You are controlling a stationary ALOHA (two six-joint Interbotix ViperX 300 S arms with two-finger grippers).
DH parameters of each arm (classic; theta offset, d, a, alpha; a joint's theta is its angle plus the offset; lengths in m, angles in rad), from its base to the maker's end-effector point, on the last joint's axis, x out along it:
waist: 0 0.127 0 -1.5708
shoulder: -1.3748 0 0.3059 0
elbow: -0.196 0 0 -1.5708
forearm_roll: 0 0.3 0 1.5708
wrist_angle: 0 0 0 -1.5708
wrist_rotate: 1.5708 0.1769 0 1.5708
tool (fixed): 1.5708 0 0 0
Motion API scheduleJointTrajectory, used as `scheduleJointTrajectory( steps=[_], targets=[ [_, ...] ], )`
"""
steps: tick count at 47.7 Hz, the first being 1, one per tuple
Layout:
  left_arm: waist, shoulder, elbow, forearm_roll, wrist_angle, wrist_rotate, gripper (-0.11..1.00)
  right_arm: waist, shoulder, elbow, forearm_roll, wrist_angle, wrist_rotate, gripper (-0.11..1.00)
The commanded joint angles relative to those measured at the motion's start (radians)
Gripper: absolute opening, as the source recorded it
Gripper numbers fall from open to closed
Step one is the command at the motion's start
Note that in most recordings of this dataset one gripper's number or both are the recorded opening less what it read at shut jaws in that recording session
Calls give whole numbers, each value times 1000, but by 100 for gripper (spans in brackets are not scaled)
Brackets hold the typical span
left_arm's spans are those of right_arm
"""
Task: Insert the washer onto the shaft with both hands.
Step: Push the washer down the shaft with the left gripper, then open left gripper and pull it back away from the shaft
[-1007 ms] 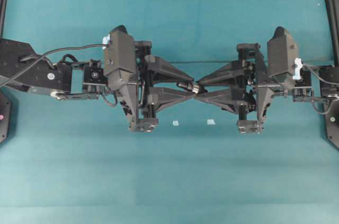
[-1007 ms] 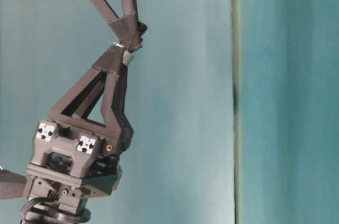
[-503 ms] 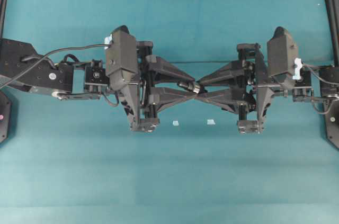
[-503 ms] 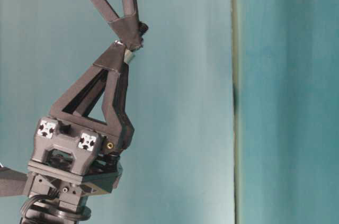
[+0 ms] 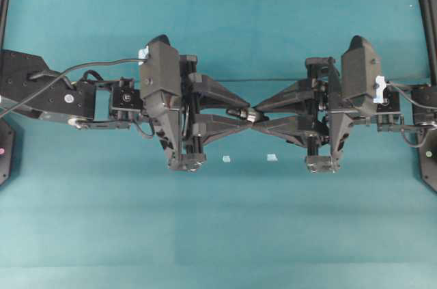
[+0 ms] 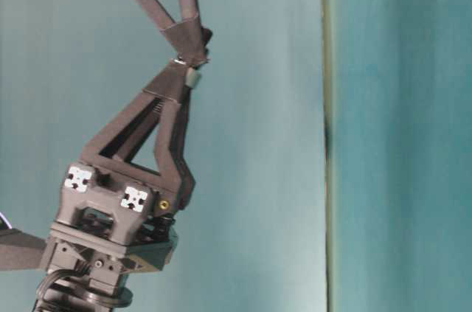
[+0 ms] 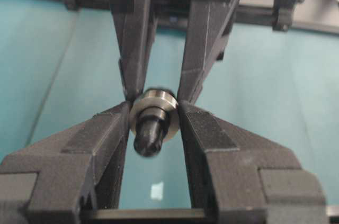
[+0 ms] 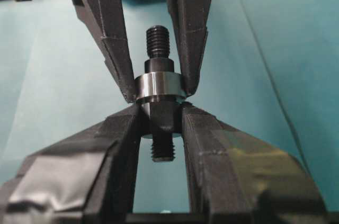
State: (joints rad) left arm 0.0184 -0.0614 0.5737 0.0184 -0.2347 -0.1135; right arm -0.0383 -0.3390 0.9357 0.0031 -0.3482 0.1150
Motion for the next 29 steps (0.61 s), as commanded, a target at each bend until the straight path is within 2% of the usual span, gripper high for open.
scheduleJointTrajectory(
  steps=[1,4,11,16,29],
  targets=[
    [-5,-6,-14,2,3,2,36,-5,-6,-14,2,5,2,0],
    [-5,-6,-14,2,3,0,38,-5,-8,-14,3,6,2,0],
    [-5,-6,-15,2,3,2,66,-5,-6,-14,2,6,2,0],
    [-5,-3,-20,2,2,0,81,-5,-5,-15,3,3,2,0],
    [-5,5,-25,2,6,2,81,-5,-3,-15,3,0,2,0]
  ],
)
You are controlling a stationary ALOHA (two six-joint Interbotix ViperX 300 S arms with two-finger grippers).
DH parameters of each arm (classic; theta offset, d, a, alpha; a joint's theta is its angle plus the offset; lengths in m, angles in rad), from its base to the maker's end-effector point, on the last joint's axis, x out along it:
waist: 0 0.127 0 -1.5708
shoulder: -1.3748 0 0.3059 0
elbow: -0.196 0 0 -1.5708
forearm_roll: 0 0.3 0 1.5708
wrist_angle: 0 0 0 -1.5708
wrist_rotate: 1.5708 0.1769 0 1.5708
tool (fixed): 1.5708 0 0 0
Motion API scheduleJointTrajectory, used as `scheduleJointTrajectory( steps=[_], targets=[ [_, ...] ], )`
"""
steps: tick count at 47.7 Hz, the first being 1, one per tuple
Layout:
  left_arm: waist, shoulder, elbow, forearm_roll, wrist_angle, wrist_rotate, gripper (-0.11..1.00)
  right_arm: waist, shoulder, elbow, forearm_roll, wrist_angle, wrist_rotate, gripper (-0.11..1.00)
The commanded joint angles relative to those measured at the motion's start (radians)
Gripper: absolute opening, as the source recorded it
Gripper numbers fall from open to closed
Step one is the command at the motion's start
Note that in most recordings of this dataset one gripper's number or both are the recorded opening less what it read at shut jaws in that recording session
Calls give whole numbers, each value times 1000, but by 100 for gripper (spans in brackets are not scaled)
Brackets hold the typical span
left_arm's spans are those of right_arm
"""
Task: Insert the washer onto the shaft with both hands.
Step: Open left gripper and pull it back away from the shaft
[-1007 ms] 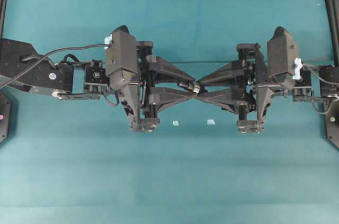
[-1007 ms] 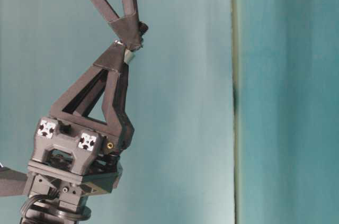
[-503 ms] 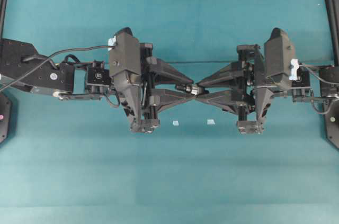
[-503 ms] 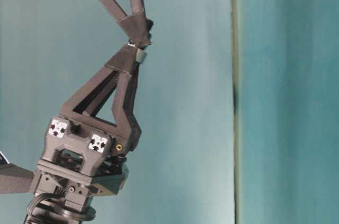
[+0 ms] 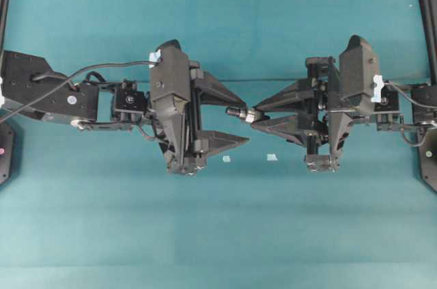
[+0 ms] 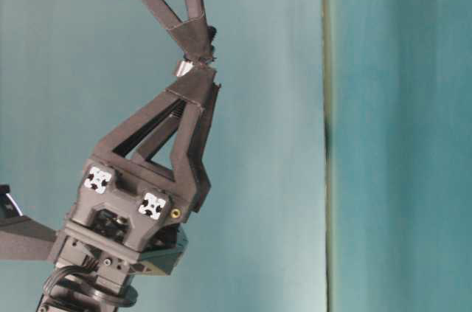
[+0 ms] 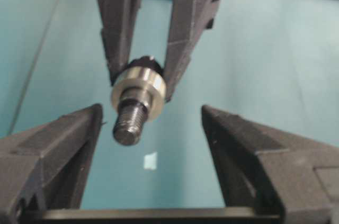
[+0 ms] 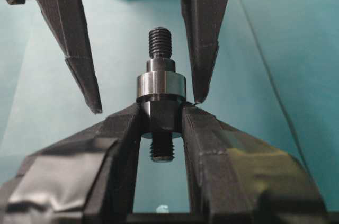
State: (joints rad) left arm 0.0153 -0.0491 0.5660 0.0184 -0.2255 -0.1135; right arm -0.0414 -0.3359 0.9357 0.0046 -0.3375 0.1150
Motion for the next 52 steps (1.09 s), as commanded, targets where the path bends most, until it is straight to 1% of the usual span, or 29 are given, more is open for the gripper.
scheduleJointTrajectory(
  steps=[1,35,52],
  targets=[
    [-2,-8,-17,2,-3,0,81,-2,-6,-15,2,-11,2,0],
    [5,-18,-11,2,0,2,81,3,-6,-14,2,-8,3,0],
    [6,-91,49,2,0,3,81,5,-8,-12,2,-5,5,0]
  ],
)
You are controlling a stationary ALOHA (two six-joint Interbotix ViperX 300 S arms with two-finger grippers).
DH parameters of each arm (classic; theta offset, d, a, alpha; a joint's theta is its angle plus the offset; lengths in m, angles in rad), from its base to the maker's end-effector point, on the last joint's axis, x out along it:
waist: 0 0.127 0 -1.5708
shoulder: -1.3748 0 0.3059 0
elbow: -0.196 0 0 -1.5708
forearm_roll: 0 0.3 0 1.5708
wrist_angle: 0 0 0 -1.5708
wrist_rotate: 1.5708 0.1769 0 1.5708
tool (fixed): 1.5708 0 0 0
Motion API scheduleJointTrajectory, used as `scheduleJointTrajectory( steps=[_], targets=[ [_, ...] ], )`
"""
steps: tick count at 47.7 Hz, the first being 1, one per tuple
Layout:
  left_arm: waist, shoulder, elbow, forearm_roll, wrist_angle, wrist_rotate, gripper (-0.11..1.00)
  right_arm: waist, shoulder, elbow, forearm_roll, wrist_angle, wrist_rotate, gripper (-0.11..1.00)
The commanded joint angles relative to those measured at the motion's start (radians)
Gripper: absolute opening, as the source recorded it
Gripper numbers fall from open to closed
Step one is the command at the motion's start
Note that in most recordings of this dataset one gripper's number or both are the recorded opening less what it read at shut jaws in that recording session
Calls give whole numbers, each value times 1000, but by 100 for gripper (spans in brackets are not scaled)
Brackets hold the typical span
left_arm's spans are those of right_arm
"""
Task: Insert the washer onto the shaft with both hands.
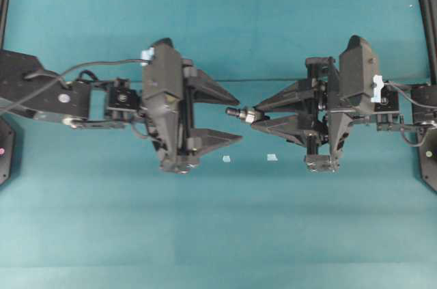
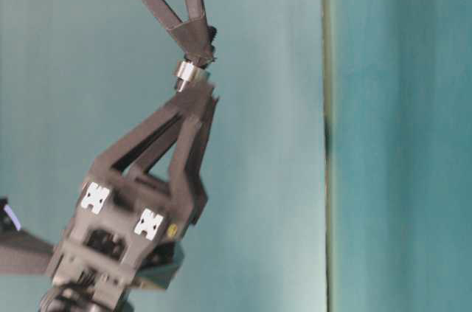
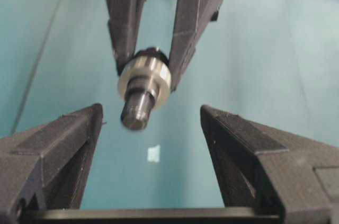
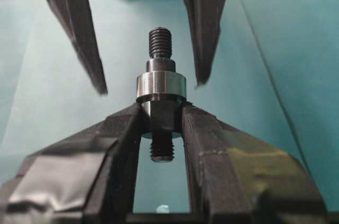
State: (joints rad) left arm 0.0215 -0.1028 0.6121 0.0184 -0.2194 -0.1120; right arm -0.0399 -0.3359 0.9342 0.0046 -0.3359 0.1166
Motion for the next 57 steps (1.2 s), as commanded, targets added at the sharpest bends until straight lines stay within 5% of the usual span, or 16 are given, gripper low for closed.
scheduleJointTrajectory(
  steps=[1,57],
  targets=[
    [-2,-46,11,2,-6,2,81,3,-6,-11,2,-6,3,0],
    [-3,-132,77,2,18,12,81,49,58,31,2,-8,5,0]
  ],
)
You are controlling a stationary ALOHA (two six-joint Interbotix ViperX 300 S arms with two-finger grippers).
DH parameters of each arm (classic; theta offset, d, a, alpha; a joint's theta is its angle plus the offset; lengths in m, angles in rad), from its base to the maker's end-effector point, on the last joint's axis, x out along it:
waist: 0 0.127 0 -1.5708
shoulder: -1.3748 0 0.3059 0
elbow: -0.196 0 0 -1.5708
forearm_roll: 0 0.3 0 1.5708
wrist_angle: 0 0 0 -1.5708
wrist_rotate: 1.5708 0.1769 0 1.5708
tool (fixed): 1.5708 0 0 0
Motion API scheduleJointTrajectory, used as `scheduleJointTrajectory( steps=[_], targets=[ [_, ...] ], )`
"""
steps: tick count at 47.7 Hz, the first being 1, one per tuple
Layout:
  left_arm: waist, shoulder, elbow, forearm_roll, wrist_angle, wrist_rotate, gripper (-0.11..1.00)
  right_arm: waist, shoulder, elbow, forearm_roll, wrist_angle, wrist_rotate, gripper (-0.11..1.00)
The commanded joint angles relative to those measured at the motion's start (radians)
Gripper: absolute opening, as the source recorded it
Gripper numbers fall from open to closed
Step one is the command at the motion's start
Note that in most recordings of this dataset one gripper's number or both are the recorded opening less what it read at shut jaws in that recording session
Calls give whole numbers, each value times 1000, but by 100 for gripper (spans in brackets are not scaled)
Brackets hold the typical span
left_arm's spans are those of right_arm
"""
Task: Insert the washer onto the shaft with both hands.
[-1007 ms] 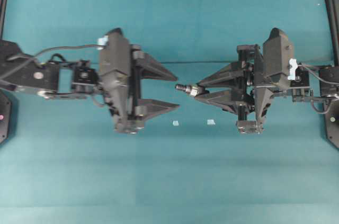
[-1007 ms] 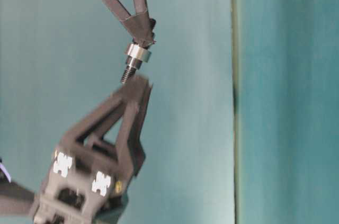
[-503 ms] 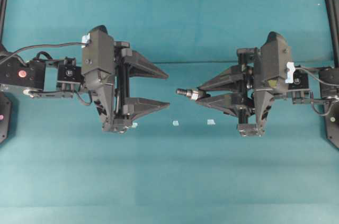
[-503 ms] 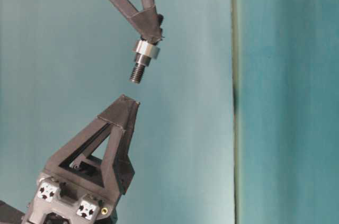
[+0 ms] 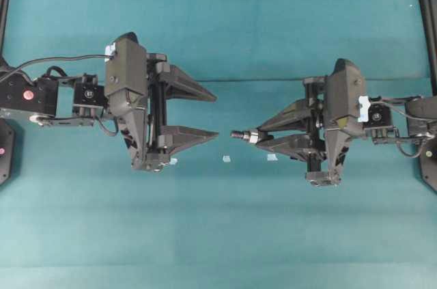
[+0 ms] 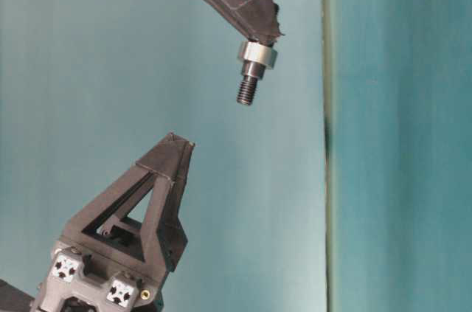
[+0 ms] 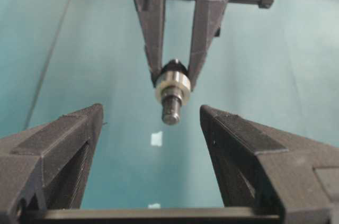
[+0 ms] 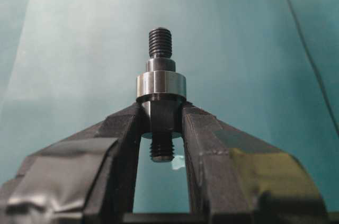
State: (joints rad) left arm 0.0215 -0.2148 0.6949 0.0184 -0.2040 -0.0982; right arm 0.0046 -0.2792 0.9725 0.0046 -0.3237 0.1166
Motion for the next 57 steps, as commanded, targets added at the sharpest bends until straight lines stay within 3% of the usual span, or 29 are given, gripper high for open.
scheduleJointTrajectory(
  steps=[1,14,57],
  targets=[
    [-5,-20,-6,2,8,-2,81,5,3,-8,0,-23,5,0],
    [-21,-21,5,2,98,-3,81,5,9,-6,2,-32,5,0],
    [-23,-21,11,2,100,-8,81,3,9,-2,5,-44,5,0]
  ],
)
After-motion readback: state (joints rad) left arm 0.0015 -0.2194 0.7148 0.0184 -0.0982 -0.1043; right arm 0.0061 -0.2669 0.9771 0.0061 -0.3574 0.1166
